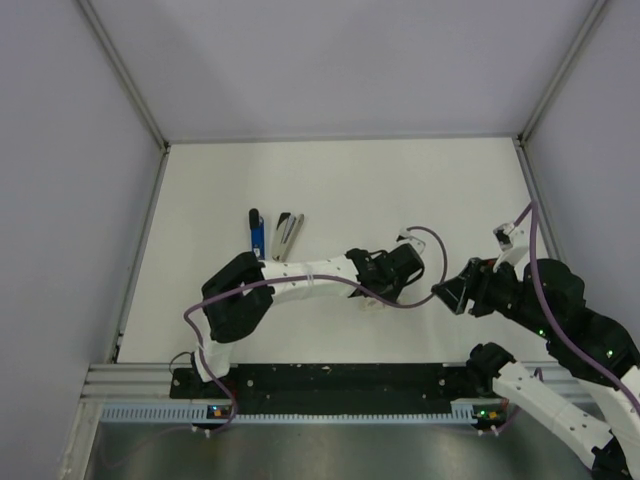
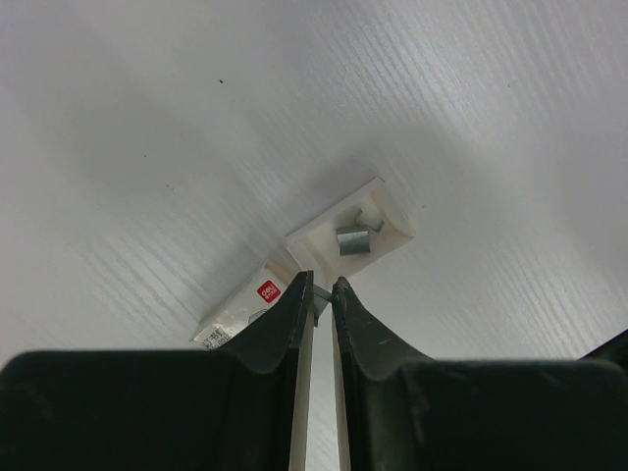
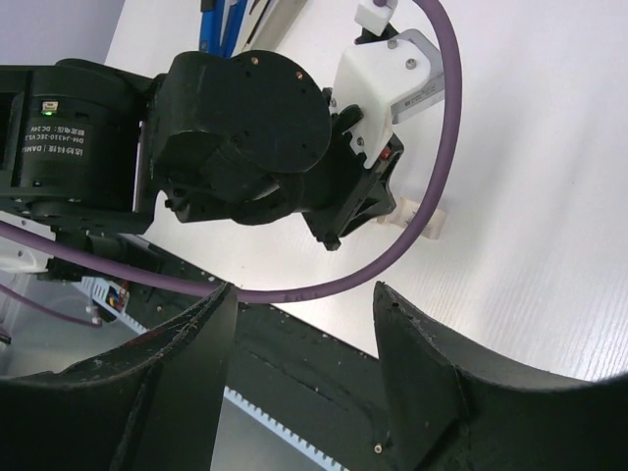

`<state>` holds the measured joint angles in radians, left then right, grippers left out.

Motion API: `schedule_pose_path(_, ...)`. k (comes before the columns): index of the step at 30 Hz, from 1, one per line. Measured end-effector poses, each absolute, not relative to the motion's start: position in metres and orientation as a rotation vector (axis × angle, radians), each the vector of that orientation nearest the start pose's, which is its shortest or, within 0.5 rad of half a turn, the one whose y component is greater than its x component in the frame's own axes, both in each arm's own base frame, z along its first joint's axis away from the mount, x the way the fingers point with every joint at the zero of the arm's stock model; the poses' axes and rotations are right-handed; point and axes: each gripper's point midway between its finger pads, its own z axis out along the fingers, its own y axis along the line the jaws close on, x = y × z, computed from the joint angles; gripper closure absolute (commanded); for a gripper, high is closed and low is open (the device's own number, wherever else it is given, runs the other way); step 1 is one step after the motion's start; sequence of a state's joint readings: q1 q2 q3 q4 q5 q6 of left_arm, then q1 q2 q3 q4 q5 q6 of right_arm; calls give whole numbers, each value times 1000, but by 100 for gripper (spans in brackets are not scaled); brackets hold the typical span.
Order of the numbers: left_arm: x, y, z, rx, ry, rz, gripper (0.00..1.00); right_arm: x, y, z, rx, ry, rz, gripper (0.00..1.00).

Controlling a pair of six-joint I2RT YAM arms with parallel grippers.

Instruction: Unload the staples from the stapler

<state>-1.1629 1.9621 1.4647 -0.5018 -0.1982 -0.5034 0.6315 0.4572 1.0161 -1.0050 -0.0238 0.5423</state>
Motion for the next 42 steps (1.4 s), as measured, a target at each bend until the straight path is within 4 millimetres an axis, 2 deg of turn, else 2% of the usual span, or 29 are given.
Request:
schedule_pose_path(15, 200, -429, 49, 779, 2488, -370, 81, 120, 119, 271, -109, 2097, 756, 42)
schedule_pose_path(30, 202, -437, 52, 777, 2476, -385, 80, 119, 119, 270, -110, 2105, 753, 42)
schedule_pose_path(42, 200, -437, 51, 784, 2475, -386, 74, 118, 118, 269, -110, 2108, 751, 42)
